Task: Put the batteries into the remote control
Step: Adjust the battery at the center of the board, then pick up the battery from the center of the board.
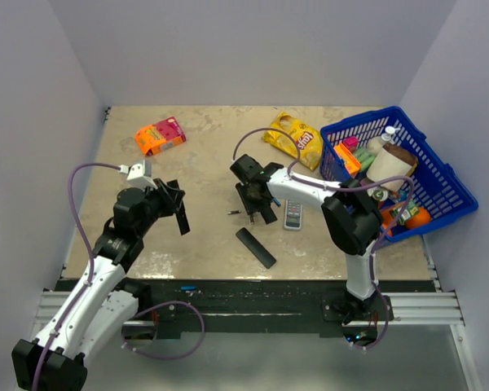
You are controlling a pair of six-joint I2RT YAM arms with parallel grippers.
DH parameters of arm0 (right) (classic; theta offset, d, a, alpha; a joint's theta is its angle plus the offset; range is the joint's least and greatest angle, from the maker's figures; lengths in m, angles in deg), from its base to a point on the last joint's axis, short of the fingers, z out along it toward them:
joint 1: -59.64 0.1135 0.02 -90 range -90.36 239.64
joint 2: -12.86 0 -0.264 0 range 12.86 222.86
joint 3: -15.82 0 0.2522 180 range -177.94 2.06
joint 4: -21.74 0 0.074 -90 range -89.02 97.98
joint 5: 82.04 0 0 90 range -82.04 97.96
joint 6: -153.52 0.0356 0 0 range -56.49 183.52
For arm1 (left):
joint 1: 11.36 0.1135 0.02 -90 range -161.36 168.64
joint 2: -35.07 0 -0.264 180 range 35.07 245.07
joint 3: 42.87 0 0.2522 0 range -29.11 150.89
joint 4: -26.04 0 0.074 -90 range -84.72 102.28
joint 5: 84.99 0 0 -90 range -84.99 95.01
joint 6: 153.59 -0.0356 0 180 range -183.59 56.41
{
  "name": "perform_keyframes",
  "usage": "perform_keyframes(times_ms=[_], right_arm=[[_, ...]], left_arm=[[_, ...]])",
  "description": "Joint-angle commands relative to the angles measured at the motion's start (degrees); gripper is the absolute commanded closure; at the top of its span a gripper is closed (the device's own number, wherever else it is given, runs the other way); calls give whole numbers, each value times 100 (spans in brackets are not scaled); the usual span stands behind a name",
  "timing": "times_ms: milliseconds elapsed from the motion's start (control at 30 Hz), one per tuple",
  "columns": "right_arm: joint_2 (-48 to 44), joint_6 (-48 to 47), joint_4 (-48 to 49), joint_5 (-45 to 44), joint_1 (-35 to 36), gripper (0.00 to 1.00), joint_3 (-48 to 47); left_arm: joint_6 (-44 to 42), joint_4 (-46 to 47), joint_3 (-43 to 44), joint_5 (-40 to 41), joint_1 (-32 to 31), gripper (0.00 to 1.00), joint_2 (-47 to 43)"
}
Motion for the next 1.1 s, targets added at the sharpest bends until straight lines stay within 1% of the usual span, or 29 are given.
perform_keyframes(times_ms=[0,300,467,700,800,900,933,1000,1067], right_arm=[[133,161,267,190,-56,68,23],[353,222,407,498,-74,71,-30],[362,179,346,419,-83,75,40],[318,108,188,313,-74,76,146],[336,73,170,304,-83,81,190],[301,12,170,305,-83,89,243],[283,-6,179,296,-83,94,251],[187,-24,223,313,-83,100,278],[116,-50,310,375,-74,100,304]], left_arm=[[65,229,51,-115,-10,100,-11],[65,238,33,-124,-10,100,-2],[92,247,42,-142,-10,100,-2],[109,308,42,-177,-2,100,24],[144,405,7,-238,-10,100,86],[188,528,-11,-308,-10,100,147],[206,598,-28,-343,-10,100,174],[250,729,-46,-379,-10,100,183],[285,809,-72,-449,-10,100,209]])
